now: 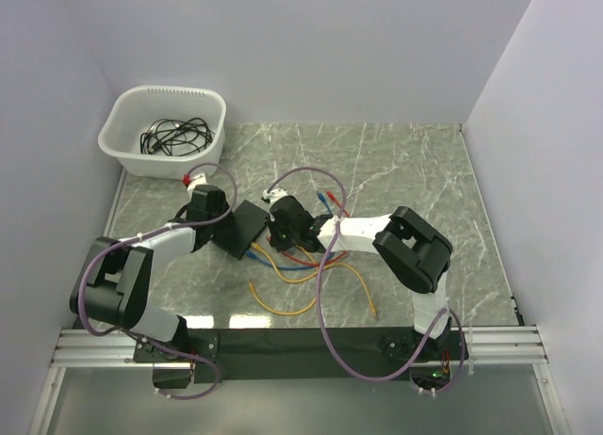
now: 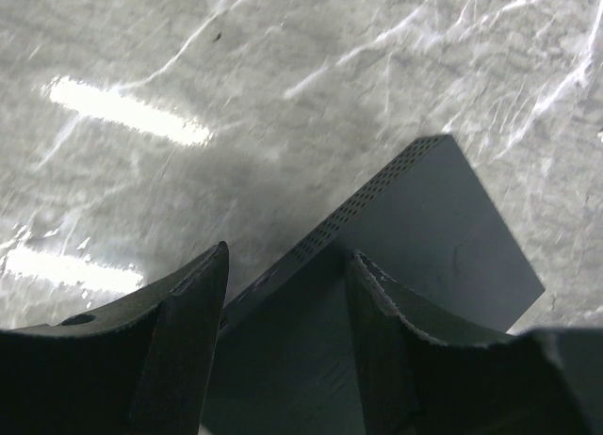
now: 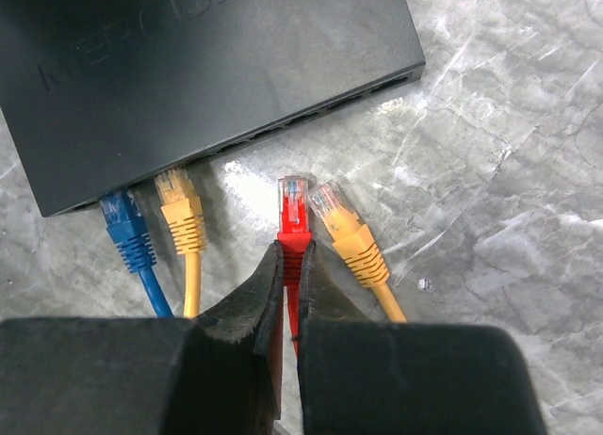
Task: Insert the plug into the switch port
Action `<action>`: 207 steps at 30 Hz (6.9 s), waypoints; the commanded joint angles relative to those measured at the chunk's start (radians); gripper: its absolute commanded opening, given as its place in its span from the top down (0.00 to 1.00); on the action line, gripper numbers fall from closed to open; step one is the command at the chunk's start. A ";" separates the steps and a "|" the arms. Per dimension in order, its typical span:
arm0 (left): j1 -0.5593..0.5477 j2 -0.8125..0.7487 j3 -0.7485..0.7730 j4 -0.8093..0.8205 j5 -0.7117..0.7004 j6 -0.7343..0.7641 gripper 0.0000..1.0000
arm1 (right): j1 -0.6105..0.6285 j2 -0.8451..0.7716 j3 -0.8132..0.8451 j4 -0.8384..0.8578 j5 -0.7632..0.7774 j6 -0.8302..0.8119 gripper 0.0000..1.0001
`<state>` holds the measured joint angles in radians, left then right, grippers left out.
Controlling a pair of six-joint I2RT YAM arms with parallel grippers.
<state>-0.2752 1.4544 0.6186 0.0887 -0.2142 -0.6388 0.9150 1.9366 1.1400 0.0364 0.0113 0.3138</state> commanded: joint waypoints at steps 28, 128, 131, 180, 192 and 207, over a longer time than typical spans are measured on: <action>0.028 0.116 0.030 0.069 0.274 -0.087 0.37 | 0.059 0.019 0.076 0.034 0.138 -0.021 1.00; 0.028 0.218 0.056 0.100 0.387 -0.039 0.42 | 0.091 -0.004 0.067 0.241 0.105 -0.150 1.00; 0.028 0.213 0.052 0.114 0.404 -0.038 0.43 | 0.091 -0.014 0.035 0.287 0.067 -0.157 1.00; -0.051 0.185 -0.144 0.252 0.547 -0.125 0.44 | 0.021 -0.113 -0.190 0.513 -0.036 -0.257 1.00; -0.091 0.204 -0.175 0.299 0.562 -0.113 0.45 | 0.010 -0.134 -0.224 0.537 -0.091 -0.278 1.00; -0.216 0.242 -0.217 0.356 0.572 -0.156 0.45 | 0.015 -0.035 0.021 0.536 -0.184 -0.254 1.00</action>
<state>-0.3347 1.6192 0.4664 0.6662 0.0761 -0.6914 0.9180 1.8645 0.9771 0.2554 -0.0879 0.0422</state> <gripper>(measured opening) 0.556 0.049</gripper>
